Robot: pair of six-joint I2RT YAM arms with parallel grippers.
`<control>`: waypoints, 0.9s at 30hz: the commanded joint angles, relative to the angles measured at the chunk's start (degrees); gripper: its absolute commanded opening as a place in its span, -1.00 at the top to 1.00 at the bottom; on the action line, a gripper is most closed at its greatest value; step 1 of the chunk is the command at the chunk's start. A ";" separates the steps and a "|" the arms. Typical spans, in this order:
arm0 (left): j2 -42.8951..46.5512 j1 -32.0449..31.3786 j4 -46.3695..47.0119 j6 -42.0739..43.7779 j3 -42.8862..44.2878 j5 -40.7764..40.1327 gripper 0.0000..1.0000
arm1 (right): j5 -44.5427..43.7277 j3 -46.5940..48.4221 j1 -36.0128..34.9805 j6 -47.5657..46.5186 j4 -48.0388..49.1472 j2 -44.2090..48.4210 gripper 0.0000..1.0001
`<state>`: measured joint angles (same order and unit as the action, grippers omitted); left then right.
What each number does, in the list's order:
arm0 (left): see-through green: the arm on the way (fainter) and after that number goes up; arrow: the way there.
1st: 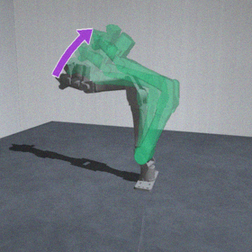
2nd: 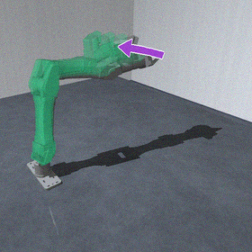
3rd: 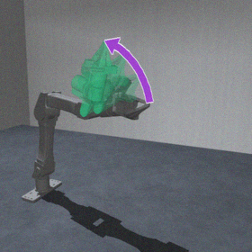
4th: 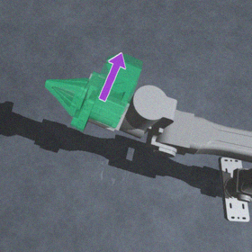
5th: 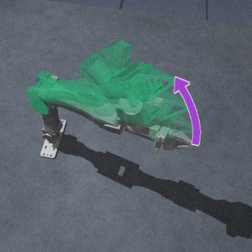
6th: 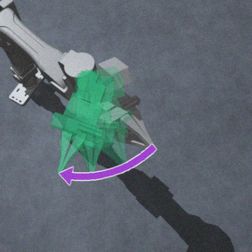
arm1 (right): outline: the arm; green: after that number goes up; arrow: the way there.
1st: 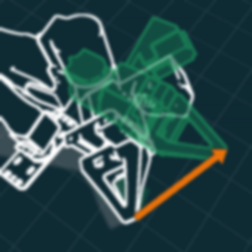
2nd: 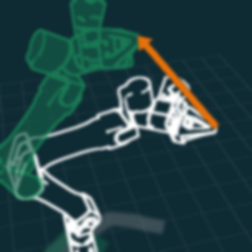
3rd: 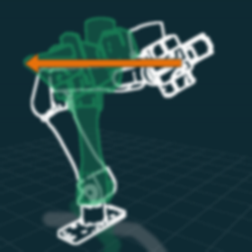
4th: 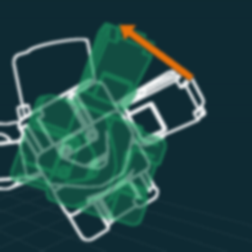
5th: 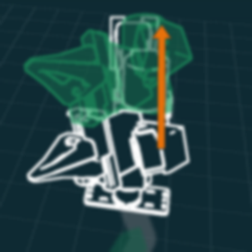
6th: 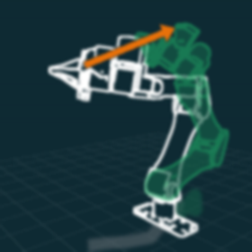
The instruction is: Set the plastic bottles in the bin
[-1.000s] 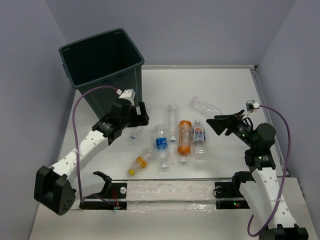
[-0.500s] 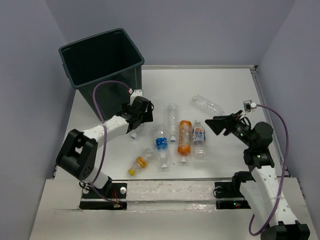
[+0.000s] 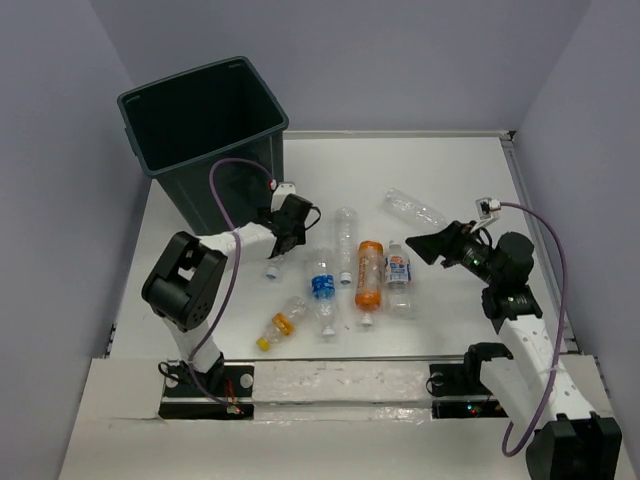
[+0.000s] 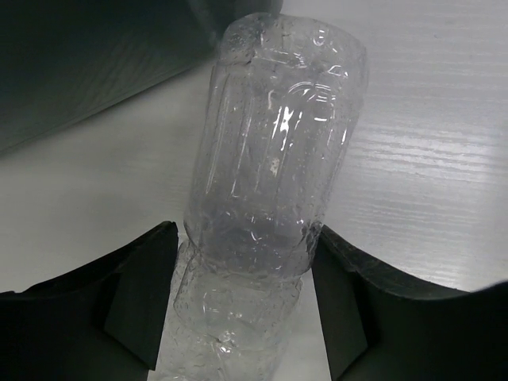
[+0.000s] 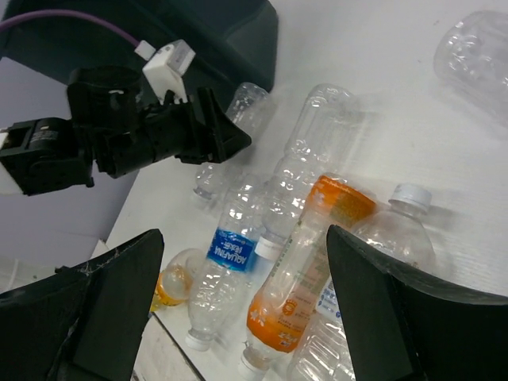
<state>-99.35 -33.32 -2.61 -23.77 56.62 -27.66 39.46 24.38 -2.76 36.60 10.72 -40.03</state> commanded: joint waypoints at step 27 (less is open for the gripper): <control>26.86 10.80 2.08 5.84 35.21 9.72 -0.28 | -21.18 24.13 -28.78 -16.03 -14.32 -28.43 -0.64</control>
<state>-67.44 -30.52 -1.96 -18.90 84.44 -20.97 19.84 45.36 -27.57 22.24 -2.52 -68.18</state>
